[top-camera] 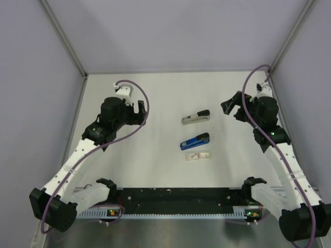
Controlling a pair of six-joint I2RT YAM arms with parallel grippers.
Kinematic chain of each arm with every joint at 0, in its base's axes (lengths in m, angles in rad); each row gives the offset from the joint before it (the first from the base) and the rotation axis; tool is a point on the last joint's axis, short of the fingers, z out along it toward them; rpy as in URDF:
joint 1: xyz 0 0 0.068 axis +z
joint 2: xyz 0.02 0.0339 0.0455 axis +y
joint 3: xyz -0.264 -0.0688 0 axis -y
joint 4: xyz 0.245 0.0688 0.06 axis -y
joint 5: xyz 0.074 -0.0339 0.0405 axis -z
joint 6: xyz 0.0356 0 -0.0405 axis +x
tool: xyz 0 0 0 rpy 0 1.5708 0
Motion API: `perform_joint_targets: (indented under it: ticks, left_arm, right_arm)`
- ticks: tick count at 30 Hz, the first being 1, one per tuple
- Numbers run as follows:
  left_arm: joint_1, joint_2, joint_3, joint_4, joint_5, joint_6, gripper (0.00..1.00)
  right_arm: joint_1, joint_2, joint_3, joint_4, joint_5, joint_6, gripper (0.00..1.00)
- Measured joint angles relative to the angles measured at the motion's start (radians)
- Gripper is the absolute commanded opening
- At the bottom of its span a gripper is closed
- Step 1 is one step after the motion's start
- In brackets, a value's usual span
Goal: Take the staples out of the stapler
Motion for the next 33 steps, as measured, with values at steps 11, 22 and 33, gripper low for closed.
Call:
perform_joint_targets:
  ticks: [11, 22, 33]
  left_arm:
    - [-0.020, -0.008, 0.000, -0.029, 0.035, -0.037, 0.97]
    - [-0.161, 0.217, 0.153, -0.025, 0.166, 0.047, 0.98]
    - [-0.228, 0.731, 0.488, 0.052, 0.369, 0.414, 0.98]
  right_arm:
    - [-0.047, -0.142, 0.016, -0.167, 0.142, 0.002, 0.99]
    - [-0.026, -0.066, 0.016, -0.272, 0.071, -0.005, 0.99]
    - [0.003, -0.127, -0.030, -0.313, -0.063, 0.002, 0.99]
